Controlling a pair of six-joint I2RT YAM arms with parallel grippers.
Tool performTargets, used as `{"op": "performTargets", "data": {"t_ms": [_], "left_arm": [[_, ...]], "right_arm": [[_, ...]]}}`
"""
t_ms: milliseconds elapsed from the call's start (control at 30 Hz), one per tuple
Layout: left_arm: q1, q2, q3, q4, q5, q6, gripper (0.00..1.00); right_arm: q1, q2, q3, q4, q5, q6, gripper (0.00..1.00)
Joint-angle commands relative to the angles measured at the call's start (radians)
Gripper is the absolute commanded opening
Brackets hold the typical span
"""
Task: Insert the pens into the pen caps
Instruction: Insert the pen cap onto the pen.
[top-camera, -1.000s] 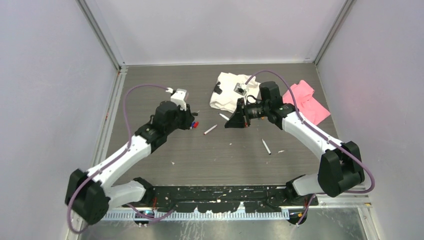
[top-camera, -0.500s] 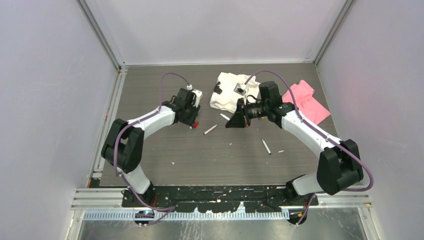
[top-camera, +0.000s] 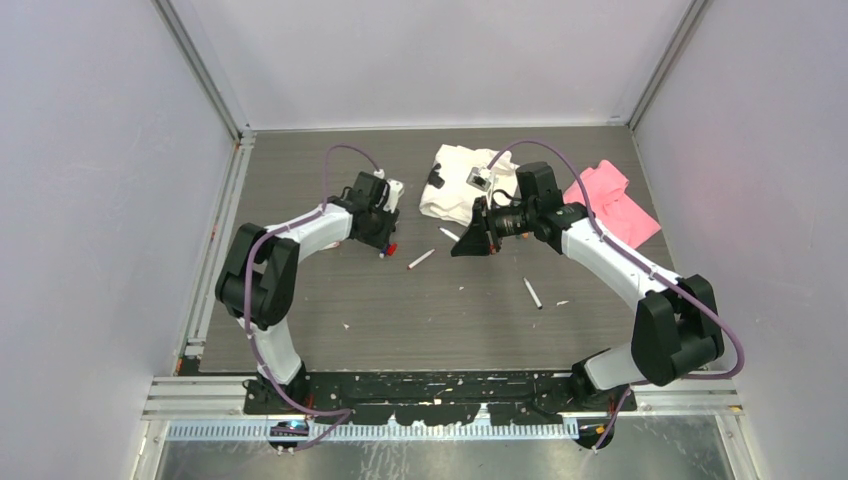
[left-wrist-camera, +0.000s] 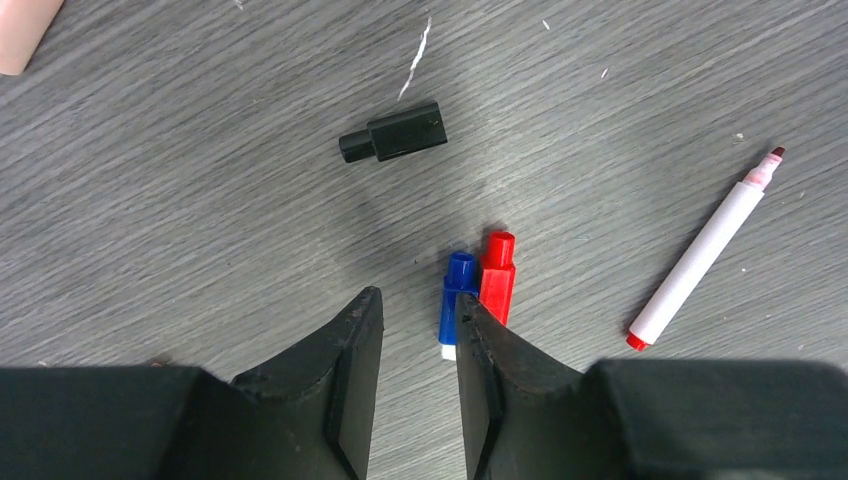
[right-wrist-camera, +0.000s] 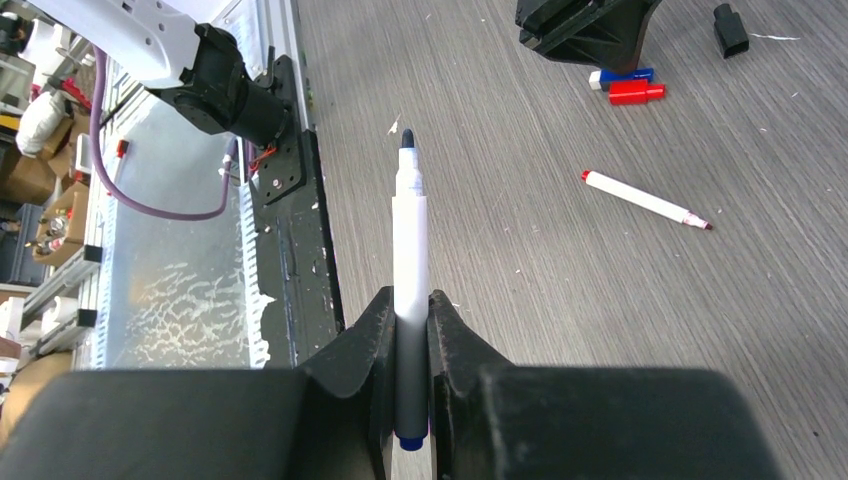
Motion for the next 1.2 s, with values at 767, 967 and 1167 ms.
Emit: {"op": "performTargets", "data": {"t_ms": [767,967,1167], "left_arm": [[0.026,0.007,0.022,-0.005,0.09,0.004,0.3],[0.026,0.021,0.031,-0.019,0.108,0.008,0.29],[0.026,0.029,0.037,-0.036,0.11,0.012,0.28]], "right_arm": [[-0.004,-0.001,0.045,0.0,-0.024,-0.018,0.01],[-0.003,-0.002,0.046,0.0,-0.026,-0.016,0.01],[-0.003,-0.002,0.046,0.002,-0.027,-0.012,0.01]]}}
